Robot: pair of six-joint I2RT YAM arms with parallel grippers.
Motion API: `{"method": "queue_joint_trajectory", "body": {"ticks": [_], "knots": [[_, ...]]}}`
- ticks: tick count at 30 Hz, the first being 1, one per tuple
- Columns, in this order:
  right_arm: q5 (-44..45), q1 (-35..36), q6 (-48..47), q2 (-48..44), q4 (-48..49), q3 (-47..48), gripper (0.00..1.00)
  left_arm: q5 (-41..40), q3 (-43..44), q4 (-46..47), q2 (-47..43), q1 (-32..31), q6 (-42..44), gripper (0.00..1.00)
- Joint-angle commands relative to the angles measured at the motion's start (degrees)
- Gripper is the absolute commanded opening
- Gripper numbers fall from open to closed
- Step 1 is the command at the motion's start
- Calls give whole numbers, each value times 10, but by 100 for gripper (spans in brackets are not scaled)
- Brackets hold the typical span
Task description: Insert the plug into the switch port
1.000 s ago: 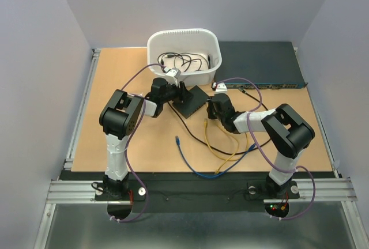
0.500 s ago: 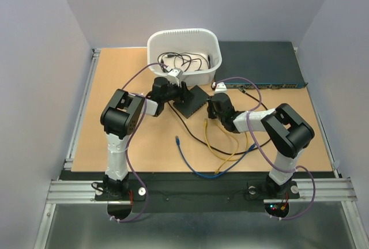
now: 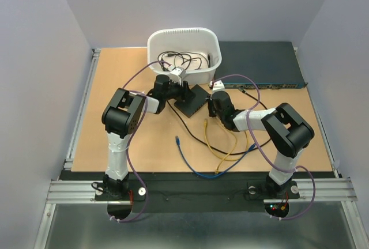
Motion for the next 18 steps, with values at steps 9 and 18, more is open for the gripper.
{"method": "queue_joint_trajectory", "body": {"ticks": [9, 18], "knots": [[-169, 1, -73, -19, 114, -38, 0, 118, 3, -37, 0, -13, 42, 58], [-220, 0, -70, -72, 119, -94, 0, 129, -72, -24, -47, -15, 35, 57]]}}
